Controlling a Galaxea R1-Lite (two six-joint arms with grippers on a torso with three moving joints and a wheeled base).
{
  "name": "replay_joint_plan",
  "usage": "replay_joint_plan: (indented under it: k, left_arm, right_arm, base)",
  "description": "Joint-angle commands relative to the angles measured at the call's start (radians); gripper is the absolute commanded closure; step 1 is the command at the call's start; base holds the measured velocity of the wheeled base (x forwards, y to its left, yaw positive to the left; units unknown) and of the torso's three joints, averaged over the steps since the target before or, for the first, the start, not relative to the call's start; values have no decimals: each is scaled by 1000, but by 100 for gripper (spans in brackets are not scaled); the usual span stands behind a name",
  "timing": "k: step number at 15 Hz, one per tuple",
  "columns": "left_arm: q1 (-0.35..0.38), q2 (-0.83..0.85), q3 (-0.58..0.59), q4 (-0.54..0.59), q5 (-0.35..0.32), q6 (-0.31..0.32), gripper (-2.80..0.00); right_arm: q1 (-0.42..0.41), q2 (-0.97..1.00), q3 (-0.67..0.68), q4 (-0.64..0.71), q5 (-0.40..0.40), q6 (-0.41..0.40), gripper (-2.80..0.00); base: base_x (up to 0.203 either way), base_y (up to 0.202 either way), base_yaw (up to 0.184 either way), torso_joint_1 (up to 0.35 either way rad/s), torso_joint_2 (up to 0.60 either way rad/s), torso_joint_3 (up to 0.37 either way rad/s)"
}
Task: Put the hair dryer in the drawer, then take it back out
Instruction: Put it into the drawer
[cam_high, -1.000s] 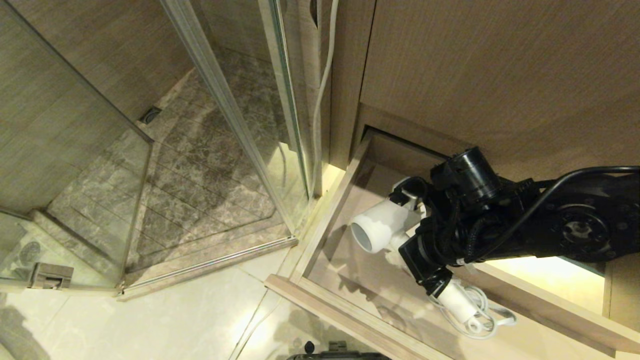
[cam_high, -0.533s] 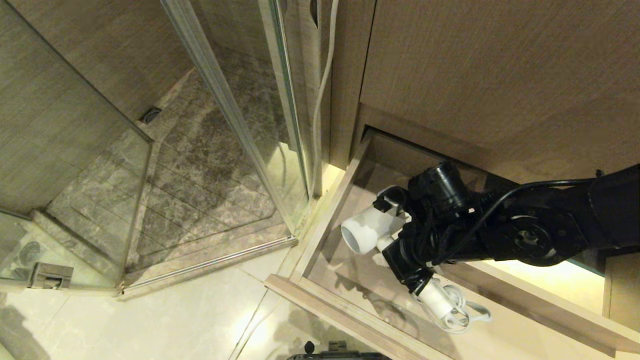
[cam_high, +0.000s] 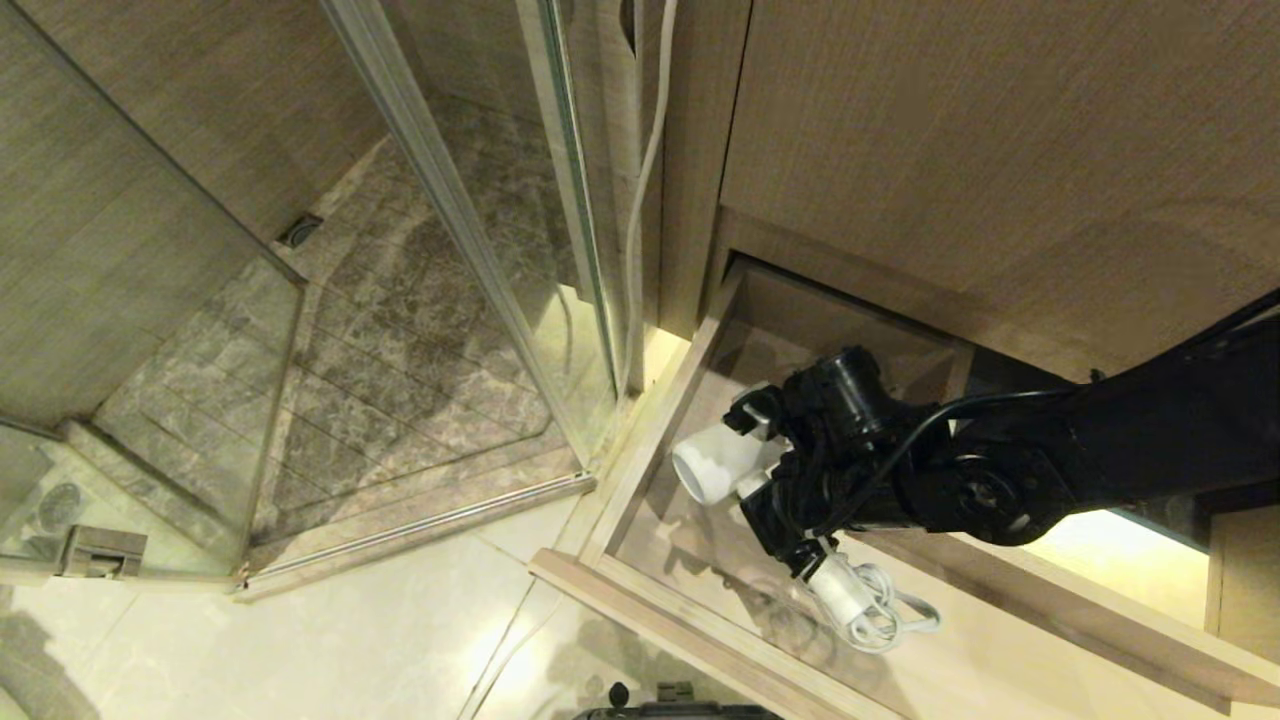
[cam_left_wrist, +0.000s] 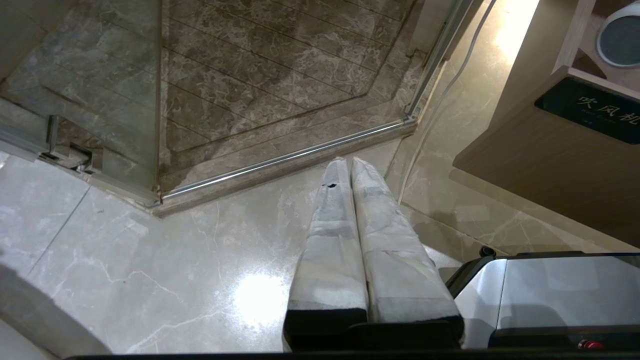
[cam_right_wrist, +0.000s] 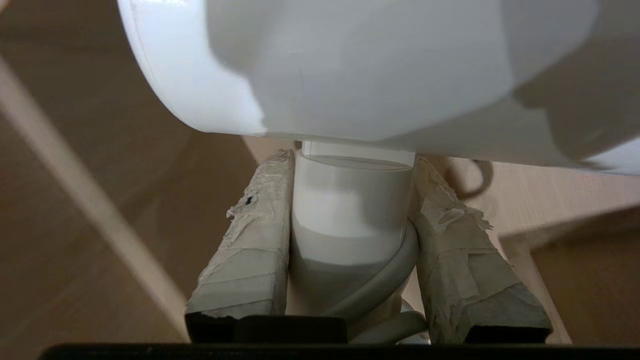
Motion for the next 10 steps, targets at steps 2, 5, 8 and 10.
replay_joint_plan:
  k: [2,5,8,10]
  left_arm:
    - [0,0,0,0,0,-1,0]
    - [0,0,0,0,0,-1,0]
    - [0,0,0,0,0,1,0]
    - [0,1,0,0,0,-1,0]
  right_arm:
    - [0,62,-1,-60,-6,-1,0]
    - [0,87,-1,-80,-33,-33,0]
    - [-6,115,-3,-120,-49,-97,0]
    - [-7,140,-26,-138,-75,-128,0]
  base:
    - [0,0,0,0,0,0]
    - [0,0,0,0,0,0]
    - [0,0,0,0,0,0]
    - [0,0,0,0,0,0]
